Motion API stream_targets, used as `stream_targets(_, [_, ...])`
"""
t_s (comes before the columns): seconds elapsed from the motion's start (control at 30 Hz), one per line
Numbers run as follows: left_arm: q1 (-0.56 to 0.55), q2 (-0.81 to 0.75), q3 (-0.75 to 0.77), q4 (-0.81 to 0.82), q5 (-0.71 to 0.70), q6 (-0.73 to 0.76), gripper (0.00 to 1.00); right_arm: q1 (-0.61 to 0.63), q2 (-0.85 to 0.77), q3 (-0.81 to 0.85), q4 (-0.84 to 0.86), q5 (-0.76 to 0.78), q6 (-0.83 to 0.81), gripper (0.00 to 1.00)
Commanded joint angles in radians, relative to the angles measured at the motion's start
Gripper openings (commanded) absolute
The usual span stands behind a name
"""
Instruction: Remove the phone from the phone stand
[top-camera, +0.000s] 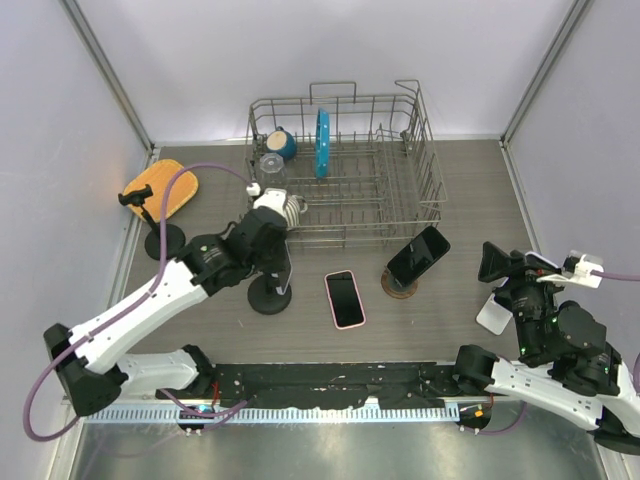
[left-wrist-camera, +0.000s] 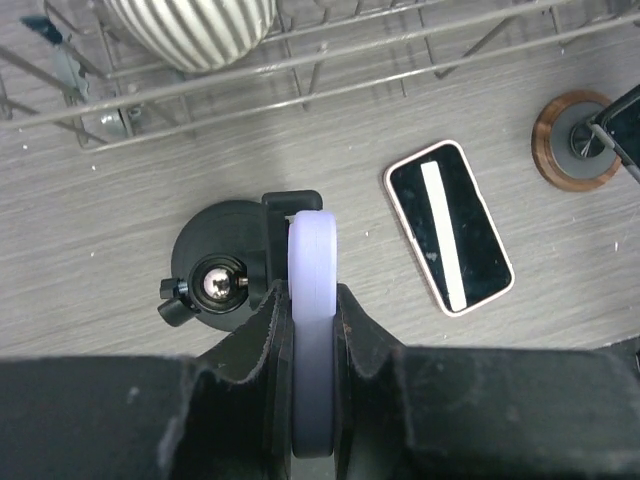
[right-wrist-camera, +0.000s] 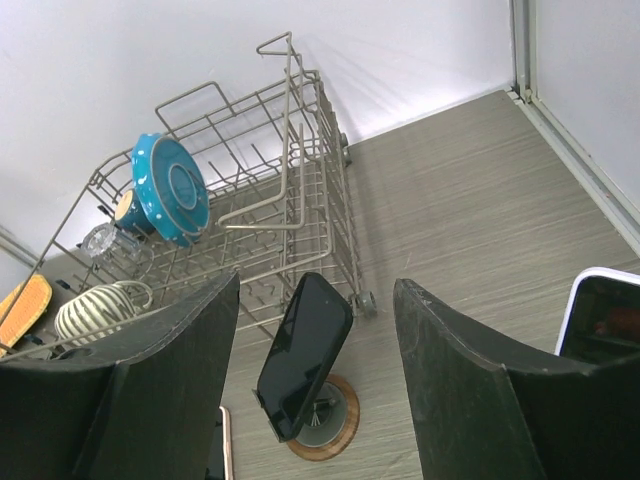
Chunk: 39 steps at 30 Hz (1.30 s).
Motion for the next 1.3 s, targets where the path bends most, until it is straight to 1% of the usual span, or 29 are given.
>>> stream_targets(0.0, [-0.063, 0.067, 0.071, 0.150, -0.151, -0.047, 0.00, 0.007, 0.024, 0.004, 0.005, -0.019, -0.013, 0.68])
stream_targets(0.07, [-0.109, 0.104, 0.092, 0.164, -0.185, -0.052, 0.00, 0.007, 0.021, 0.002, 0.001, -0.019, -0.010, 0.68])
stream_targets(0.2, [-0.132, 0.147, 0.121, 0.182, -0.210, -0.068, 0.01, 0.007, 0.026, 0.004, -0.001, -0.025, -0.008, 0.68])
stream_targets(0.23, [-0.134, 0.153, 0.123, 0.184, -0.210, -0.071, 0.02, 0.005, 0.027, 0.005, 0.000, -0.031, -0.010, 0.68])
stream_targets(0.33, [-0.134, 0.170, 0.128, 0.184, -0.213, -0.081, 0.10, 0.007, 0.047, 0.011, -0.009, -0.051, -0.007, 0.68])
stream_targets(0.37, [-0.134, 0.174, 0.129, 0.179, -0.210, -0.084, 0.16, 0.007, 0.058, 0.015, -0.013, -0.066, -0.002, 0.68])
stream_targets(0.4, [-0.134, 0.175, 0.131, 0.179, -0.210, -0.084, 0.19, 0.007, 0.070, 0.021, -0.018, -0.073, 0.008, 0.68])
stream_targets(0.43, [-0.134, 0.176, 0.131, 0.177, -0.208, -0.084, 0.26, 0.007, 0.081, 0.031, -0.026, -0.080, 0.016, 0.68])
stream_targets(0.5, [-0.134, 0.170, 0.134, 0.173, -0.208, -0.081, 0.34, 0.007, 0.125, 0.042, -0.027, -0.108, 0.022, 0.68])
stream_targets(0.53, [-0.134, 0.167, 0.135, 0.171, -0.208, -0.076, 0.42, 0.007, 0.142, 0.056, -0.029, -0.119, 0.030, 0.68])
stream_targets(0.57, [-0.134, 0.161, 0.135, 0.171, -0.208, -0.073, 0.46, 0.007, 0.165, 0.062, -0.030, -0.131, 0.033, 0.68])
stream_targets(0.63, [-0.134, 0.139, 0.134, 0.177, -0.210, -0.056, 0.57, 0.007, 0.239, 0.096, -0.047, -0.177, 0.059, 0.68])
stream_targets(0.67, [-0.132, 0.130, 0.132, 0.184, -0.208, -0.050, 0.66, 0.007, 0.265, 0.111, -0.053, -0.195, 0.071, 0.68])
stream_targets(0.73, [-0.129, 0.098, 0.128, 0.194, -0.195, -0.027, 0.75, 0.007, 0.349, 0.158, -0.067, -0.261, 0.094, 0.68])
stream_targets(0.77, [-0.114, 0.086, 0.126, 0.203, -0.184, -0.021, 0.85, 0.007, 0.377, 0.175, -0.072, -0.284, 0.117, 0.69])
stream_targets(0.8, [-0.103, 0.073, 0.123, 0.210, -0.169, -0.010, 0.88, 0.007, 0.412, 0.212, -0.076, -0.318, 0.123, 0.69])
stream_targets(0.83, [-0.086, 0.041, 0.118, 0.214, -0.127, 0.007, 0.94, 0.005, 0.472, 0.231, -0.084, -0.339, 0.128, 0.70])
stream_targets(0.9, [-0.019, 0.003, 0.109, 0.231, -0.083, 0.030, 0.97, 0.005, 0.542, 0.281, -0.090, -0.394, 0.139, 0.71])
stream_targets(0.93, [0.039, -0.038, 0.096, 0.243, -0.025, 0.054, 0.98, 0.007, 0.620, 0.298, -0.095, -0.407, 0.139, 0.72])
stream_targets(1.0, [0.096, -0.088, 0.066, 0.256, 0.009, 0.082, 1.00, 0.007, 0.702, 0.352, -0.104, -0.438, 0.143, 0.73])
stream_targets(1.03, [0.146, -0.136, 0.057, 0.253, 0.019, 0.117, 1.00, 0.005, 0.793, 0.372, -0.122, -0.461, 0.146, 0.74])
stream_targets(1.07, [0.170, -0.160, 0.046, 0.250, 0.019, 0.138, 1.00, 0.005, 0.835, 0.392, -0.130, -0.478, 0.154, 0.75])
stream_targets(1.13, [0.222, -0.227, 0.014, 0.239, -0.016, 0.183, 1.00, 0.007, 0.921, 0.447, -0.139, -0.517, 0.168, 0.75])
stream_targets(1.17, [0.237, -0.249, -0.001, 0.240, -0.030, 0.230, 1.00, 0.005, 0.993, 0.462, -0.136, -0.533, 0.177, 0.75])
stream_targets(1.2, [0.248, -0.276, -0.045, 0.245, -0.053, 0.249, 1.00, 0.005, 1.023, 0.491, -0.130, -0.551, 0.186, 0.75])
stream_targets(1.27, [0.256, -0.353, -0.110, 0.292, -0.146, 0.302, 1.00, 0.007, 1.107, 0.521, -0.096, -0.617, 0.197, 0.76])
